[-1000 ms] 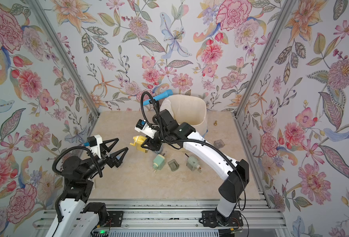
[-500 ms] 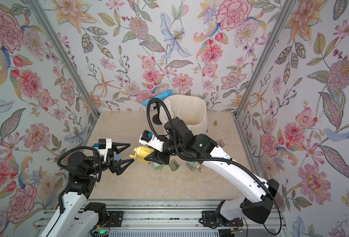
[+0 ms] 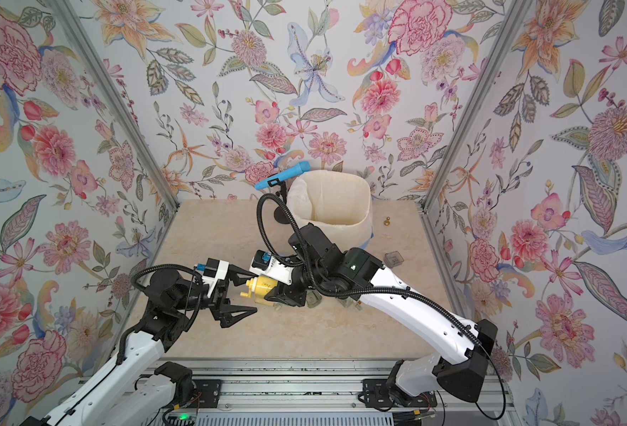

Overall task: Take out the pencil sharpener tray and clean the shavings
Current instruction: Pick up the pencil sharpener from the center of the board.

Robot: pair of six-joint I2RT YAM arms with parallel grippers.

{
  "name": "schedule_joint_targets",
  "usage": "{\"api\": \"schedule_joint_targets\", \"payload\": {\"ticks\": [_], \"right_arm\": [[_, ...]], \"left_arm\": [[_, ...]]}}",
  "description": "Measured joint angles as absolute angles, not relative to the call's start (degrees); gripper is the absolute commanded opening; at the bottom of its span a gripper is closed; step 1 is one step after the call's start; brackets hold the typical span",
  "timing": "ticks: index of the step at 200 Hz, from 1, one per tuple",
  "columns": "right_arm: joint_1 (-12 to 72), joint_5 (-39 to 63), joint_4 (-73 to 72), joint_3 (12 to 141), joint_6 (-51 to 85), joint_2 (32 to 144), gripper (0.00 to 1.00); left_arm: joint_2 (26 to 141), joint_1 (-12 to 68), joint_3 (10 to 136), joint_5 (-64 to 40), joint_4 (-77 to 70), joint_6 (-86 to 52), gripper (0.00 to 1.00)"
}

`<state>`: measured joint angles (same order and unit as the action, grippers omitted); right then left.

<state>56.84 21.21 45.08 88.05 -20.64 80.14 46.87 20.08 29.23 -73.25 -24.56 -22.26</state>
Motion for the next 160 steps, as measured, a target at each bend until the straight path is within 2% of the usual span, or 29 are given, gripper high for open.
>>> {"api": "schedule_joint_targets", "payload": {"ticks": [45, 102, 135, 160], "right_arm": [[59.22, 21.19, 47.09, 89.54, -21.52, 81.19, 0.34], [60.16, 20.53, 48.73, 92.77, -22.33, 82.19, 0.33], [60.16, 20.56, 49.50, 92.99, -22.35, 82.94, 0.33], [60.20, 20.56, 49.78, 93.01, -22.35, 83.99, 0.32]], "left_arm": [[49.12, 22.59, 29.28, -73.08, -22.11, -19.11, 0.95], [51.09, 23.70, 29.78, -72.40, -16.05, -13.67, 0.85], [50.74, 23.70, 30.02, -72.25, -16.10, -13.45, 0.83], [50.57, 23.83, 30.11, -72.27, -16.32, -13.76, 0.76]]}}
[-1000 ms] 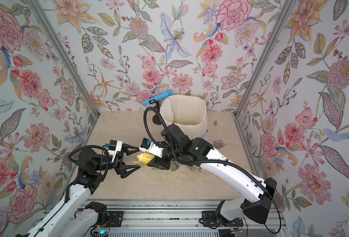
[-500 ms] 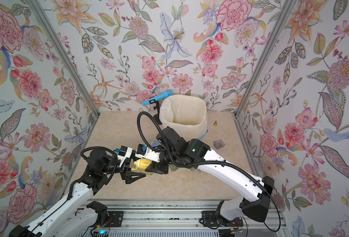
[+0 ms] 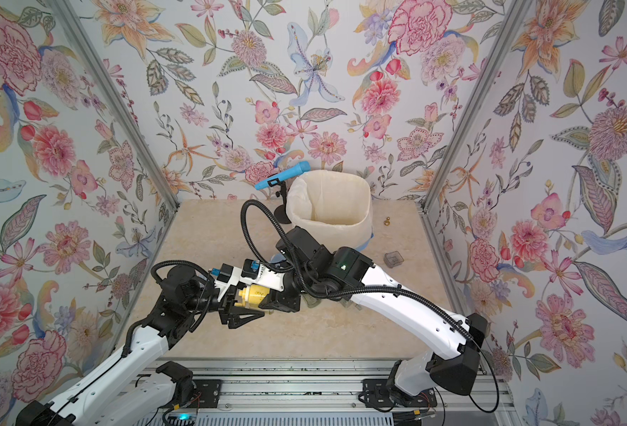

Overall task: Take out the pencil sharpener tray and clean the shavings
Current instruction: Pick up the pencil sharpener from the center of the board.

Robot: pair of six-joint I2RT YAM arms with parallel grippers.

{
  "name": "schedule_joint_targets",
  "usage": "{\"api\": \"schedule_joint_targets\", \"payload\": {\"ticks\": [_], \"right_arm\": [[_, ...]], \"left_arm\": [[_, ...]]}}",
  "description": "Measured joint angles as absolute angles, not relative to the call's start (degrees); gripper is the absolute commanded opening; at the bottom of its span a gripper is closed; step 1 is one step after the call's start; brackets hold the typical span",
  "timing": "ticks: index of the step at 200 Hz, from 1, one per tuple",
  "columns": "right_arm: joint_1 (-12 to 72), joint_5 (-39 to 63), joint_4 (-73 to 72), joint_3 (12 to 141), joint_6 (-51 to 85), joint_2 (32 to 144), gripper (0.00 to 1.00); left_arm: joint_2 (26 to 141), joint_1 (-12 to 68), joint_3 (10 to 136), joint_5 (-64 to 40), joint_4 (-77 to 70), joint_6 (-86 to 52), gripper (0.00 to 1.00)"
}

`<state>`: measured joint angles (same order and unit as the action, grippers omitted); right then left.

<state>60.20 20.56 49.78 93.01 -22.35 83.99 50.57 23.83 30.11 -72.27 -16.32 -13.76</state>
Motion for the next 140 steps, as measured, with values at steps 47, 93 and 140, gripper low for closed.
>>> {"api": "schedule_joint_targets", "payload": {"ticks": [47, 93, 140], "right_arm": [[60.18, 20.91, 50.19, 93.43, -22.09, 84.82, 0.32], [59.51, 22.11, 50.98, 94.61, -22.09, 84.84, 0.33], [59.16, 21.65, 51.18, 95.24, -22.72, 85.14, 0.69]], "left_arm": [[50.57, 24.23, 30.57, -73.36, -16.91, -12.36, 0.47], [50.52, 24.82, 31.07, -74.08, -18.50, -10.41, 0.24], [50.52, 25.21, 31.07, -72.51, -18.94, -10.76, 0.18]]}}
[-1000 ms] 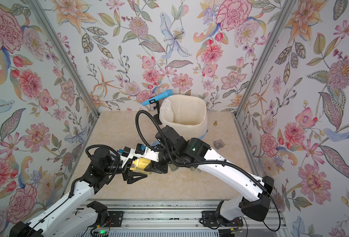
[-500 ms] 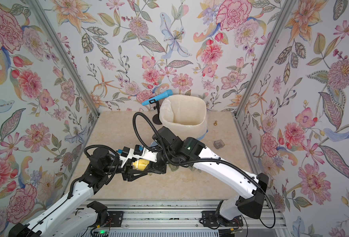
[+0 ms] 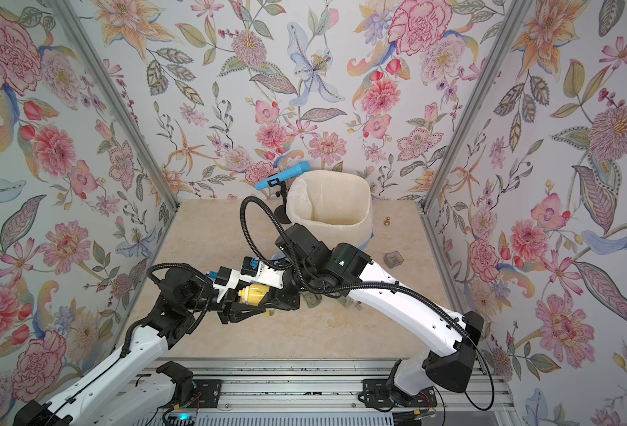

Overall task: Take out the pencil sharpener tray and clean the shavings
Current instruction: Pick up the pencil sharpener from the center of the board, then open the container of the pencil sharpener.

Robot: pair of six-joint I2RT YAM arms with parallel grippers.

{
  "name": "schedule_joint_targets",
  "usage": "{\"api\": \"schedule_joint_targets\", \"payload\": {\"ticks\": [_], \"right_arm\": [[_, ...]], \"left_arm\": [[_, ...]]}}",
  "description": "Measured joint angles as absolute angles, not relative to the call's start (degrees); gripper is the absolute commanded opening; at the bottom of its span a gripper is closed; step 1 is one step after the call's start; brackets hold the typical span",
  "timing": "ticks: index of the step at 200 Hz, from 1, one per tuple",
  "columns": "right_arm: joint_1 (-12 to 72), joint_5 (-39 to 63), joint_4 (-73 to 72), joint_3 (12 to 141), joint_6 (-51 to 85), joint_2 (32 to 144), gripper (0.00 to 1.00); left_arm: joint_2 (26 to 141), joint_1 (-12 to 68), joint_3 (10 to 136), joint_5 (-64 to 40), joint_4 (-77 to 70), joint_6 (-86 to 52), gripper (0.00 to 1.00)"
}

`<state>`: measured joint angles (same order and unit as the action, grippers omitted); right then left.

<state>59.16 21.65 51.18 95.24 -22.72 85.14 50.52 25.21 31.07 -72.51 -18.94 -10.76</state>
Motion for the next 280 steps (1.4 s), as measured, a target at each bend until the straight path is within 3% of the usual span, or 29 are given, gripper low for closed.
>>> {"api": "schedule_joint_targets", "payload": {"ticks": [37, 111, 151, 196, 213, 232, 280], "right_arm": [[58.46, 17.41, 43.83, 94.04, -23.09, 83.64, 0.89], [48.31, 17.50, 26.68, 83.20, -17.63, 69.12, 0.97], [36.58, 19.77, 19.03, 72.29, -8.29, 62.08, 0.97], [27.09, 23.49, 15.75, 63.77, 1.08, 61.01, 0.79], [27.22, 29.12, 13.96, 61.08, 2.26, 61.06, 0.79], [31.07, 34.41, 11.60, 58.61, 2.20, 61.04, 0.84], [39.29, 41.28, 5.54, 57.78, -1.21, 60.95, 0.88]], "left_arm": [[51.05, 25.47, 31.07, -69.49, -18.22, -11.35, 0.16], [52.40, 25.52, 33.74, -66.26, -17.65, -11.31, 0.14], [53.76, 25.52, 37.58, -65.32, -17.72, -11.40, 0.10], [53.91, 25.52, 38.68, -65.12, -23.51, -16.34, 0.12], [53.54, 25.52, 38.68, -65.17, -26.79, -18.98, 0.13], [53.08, 25.52, 38.72, -65.25, -29.19, -20.91, 0.13], [53.10, 25.52, 38.81, -65.58, -34.00, -26.00, 0.13]]}}
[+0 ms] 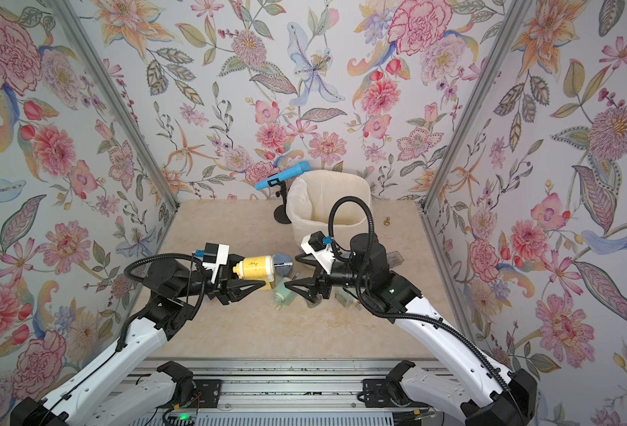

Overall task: Take out the pencil sharpener tray and clean the shavings
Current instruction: Open the container of the pencil sharpener.

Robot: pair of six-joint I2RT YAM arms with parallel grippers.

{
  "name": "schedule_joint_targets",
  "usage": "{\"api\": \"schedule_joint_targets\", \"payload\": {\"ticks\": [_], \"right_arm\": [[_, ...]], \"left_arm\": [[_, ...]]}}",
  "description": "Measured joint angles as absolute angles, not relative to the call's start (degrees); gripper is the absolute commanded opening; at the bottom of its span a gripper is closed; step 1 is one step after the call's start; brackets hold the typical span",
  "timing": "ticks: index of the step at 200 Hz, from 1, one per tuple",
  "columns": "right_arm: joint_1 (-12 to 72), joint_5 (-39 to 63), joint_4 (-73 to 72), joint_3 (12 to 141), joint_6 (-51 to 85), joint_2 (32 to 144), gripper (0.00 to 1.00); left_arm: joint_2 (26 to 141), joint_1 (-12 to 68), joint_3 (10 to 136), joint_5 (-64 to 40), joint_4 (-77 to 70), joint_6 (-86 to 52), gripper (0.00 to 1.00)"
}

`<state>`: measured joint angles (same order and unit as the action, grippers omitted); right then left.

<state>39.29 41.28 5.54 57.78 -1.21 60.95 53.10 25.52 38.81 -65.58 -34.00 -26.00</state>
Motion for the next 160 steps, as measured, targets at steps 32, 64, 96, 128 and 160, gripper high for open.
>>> {"api": "schedule_joint_targets", "payload": {"ticks": [32, 64, 96, 128, 160], "right_arm": [[40.97, 43.27, 1.83, 57.78, -2.11, 60.95, 0.86], [42.11, 46.59, -0.38, 58.17, -2.11, 61.19, 0.84], [43.57, 49.17, -1.19, 59.96, -2.13, 62.46, 0.86], [45.10, 49.50, -1.30, 61.32, -2.13, 63.09, 0.87], [47.24, 47.92, -1.37, 61.73, -2.31, 63.16, 0.86]], "left_arm": [[53.17, 25.52, 38.79, -66.11, -41.28, -31.88, 0.14], [53.80, 25.52, 38.79, -67.57, -48.88, -37.60, 0.16], [54.57, 25.54, 38.65, -68.66, -52.75, -40.84, 0.17], [54.57, 25.58, 38.61, -68.79, -53.82, -41.47, 0.16], [54.94, 25.58, 38.61, -68.75, -53.69, -41.41, 0.16]]}}
